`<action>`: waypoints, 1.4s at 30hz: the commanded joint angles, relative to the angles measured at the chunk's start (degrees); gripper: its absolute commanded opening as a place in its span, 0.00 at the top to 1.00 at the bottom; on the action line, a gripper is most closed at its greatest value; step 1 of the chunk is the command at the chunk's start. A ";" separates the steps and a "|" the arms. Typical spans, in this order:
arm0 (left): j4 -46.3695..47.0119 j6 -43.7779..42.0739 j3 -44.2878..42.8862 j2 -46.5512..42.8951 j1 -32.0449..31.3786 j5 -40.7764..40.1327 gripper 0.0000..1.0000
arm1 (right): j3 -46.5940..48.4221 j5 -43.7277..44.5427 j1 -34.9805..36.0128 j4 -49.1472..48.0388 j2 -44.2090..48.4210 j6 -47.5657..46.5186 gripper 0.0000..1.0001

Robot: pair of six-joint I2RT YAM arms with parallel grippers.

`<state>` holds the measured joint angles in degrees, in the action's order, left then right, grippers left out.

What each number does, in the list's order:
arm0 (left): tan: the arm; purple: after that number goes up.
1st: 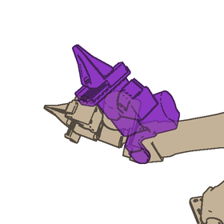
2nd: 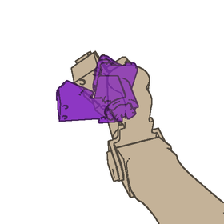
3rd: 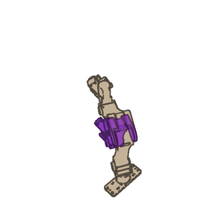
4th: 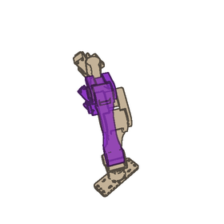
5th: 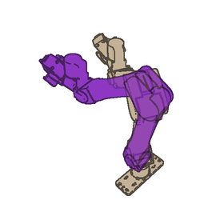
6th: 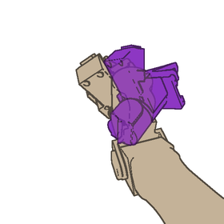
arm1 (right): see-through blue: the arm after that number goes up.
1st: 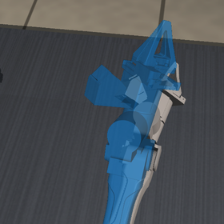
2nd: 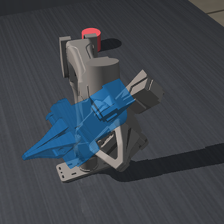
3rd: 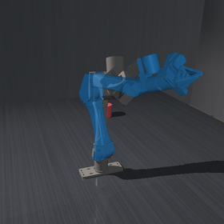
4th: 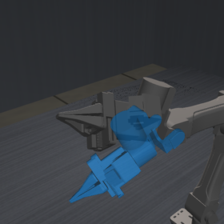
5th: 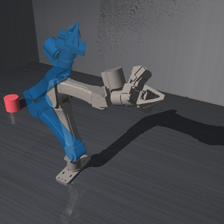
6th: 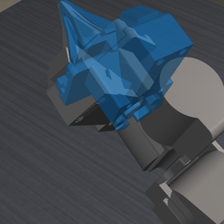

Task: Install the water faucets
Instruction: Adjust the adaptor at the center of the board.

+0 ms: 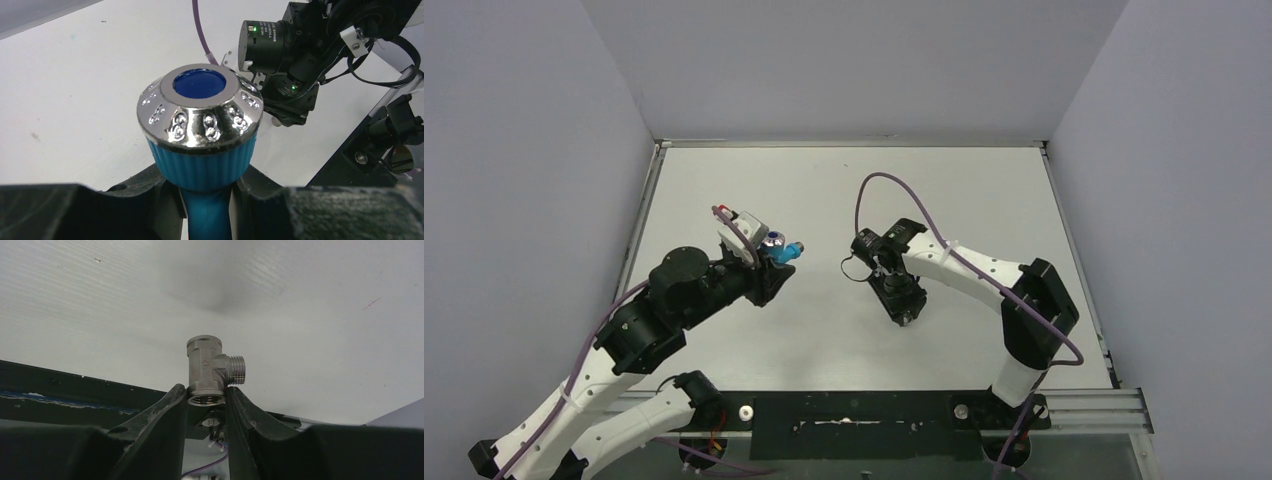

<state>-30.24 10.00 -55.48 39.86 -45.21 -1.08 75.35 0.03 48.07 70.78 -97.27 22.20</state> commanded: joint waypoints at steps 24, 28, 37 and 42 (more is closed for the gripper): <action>2.86 -0.24 -1.57 -2.21 0.21 -0.37 1.00 | 2.99 1.61 2.76 -3.79 -8.55 -12.41 0.92; 2.43 -0.41 -2.49 -2.33 0.21 -0.73 1.00 | 3.80 2.03 3.20 -3.22 -9.60 -13.75 0.90; 2.24 -0.24 -2.46 -2.33 0.21 -0.76 1.00 | 3.65 2.38 4.05 -3.33 -11.22 -14.10 0.68; 2.11 -0.42 -2.68 -2.07 0.21 -0.59 1.00 | 3.88 2.77 4.31 -3.80 -10.28 -13.46 0.57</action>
<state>-30.70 10.02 -55.48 38.26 -45.21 -1.34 77.60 1.17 51.77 67.24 -108.60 8.99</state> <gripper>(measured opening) 0.271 0.402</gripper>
